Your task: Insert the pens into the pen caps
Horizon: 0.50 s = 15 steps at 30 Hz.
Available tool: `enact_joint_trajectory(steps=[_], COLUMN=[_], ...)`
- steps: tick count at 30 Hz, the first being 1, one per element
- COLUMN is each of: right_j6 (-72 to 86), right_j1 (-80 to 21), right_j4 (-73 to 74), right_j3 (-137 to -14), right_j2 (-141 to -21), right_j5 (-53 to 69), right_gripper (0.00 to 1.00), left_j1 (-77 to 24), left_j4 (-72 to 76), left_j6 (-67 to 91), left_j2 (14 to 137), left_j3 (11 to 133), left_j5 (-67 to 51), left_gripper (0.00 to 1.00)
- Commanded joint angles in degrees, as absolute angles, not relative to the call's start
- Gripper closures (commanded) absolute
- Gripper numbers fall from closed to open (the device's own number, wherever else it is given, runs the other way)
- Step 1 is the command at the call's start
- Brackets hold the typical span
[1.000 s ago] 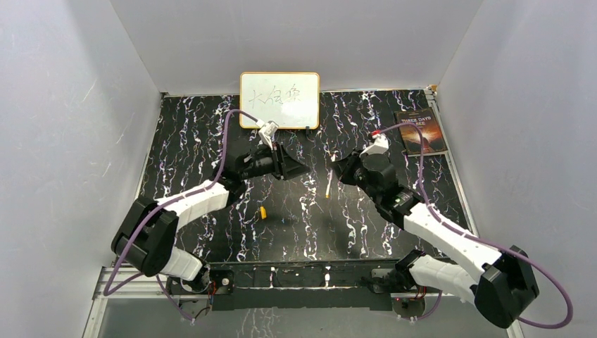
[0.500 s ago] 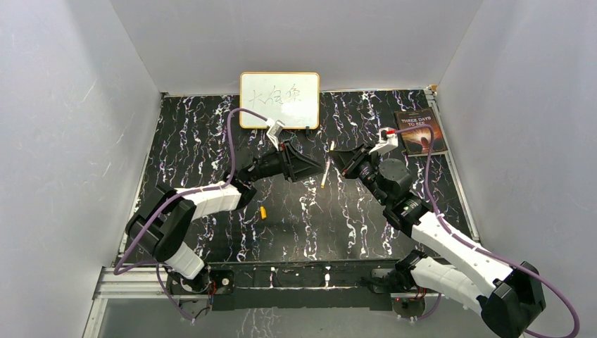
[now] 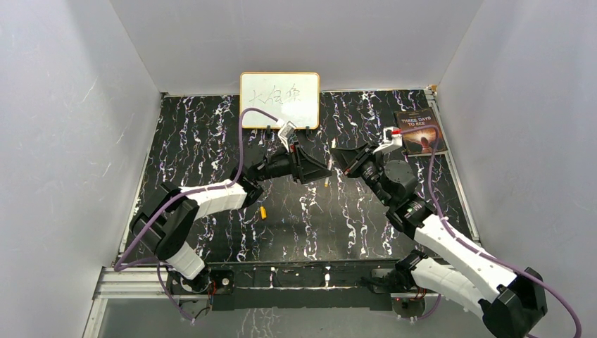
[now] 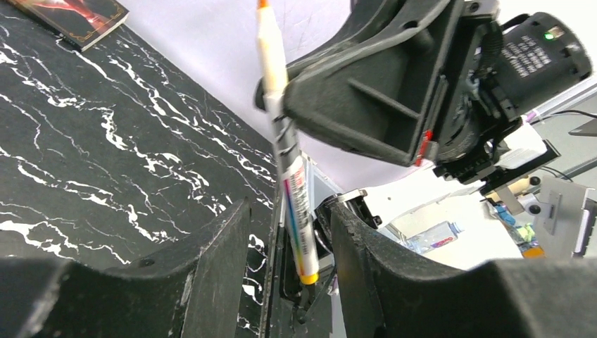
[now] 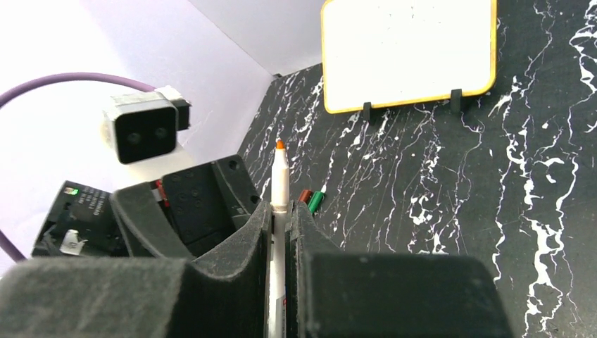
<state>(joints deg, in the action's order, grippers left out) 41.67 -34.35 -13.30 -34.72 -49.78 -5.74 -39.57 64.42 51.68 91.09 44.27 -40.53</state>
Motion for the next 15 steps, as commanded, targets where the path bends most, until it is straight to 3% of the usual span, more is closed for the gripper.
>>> enact_joint_trajectory(steps=[1,6,10,13,14,15], right_j6=[40.42,40.49,40.99,41.04,41.05,40.90], right_j1=[-34.33,-34.36,-34.37,-34.36,-34.37,-34.37], right_j4=[-14.51,-14.69,-16.09,-16.48,-16.69,-16.68], right_j3=[-37.28,-37.10,-36.16,-35.99,-35.79,-35.69], right_j2=[-47.19,-46.58,-47.55,-47.87,-47.88,-47.82], right_j5=[-6.67,-6.58,-5.80,-5.41,-5.56,-5.87], right_gripper=[1.00,1.00,1.00,1.00,1.00,1.00], left_j1=[-39.90,-39.90,-39.90,-40.06,-40.08,-40.09], left_j4=[62.65,64.12,77.83,78.27,78.90,79.94], left_j6=[47.56,48.88,59.38,60.69,61.52,62.33], left_j2=[89.09,89.66,95.51,97.51,98.08,98.39], left_j3=[46.25,46.94,49.07,50.59,51.13,51.17], left_j5=[-38.05,-37.12,-39.15,-40.60,-41.54,-42.03], left_gripper=[0.56,0.56,0.56,0.58,0.72,1.00])
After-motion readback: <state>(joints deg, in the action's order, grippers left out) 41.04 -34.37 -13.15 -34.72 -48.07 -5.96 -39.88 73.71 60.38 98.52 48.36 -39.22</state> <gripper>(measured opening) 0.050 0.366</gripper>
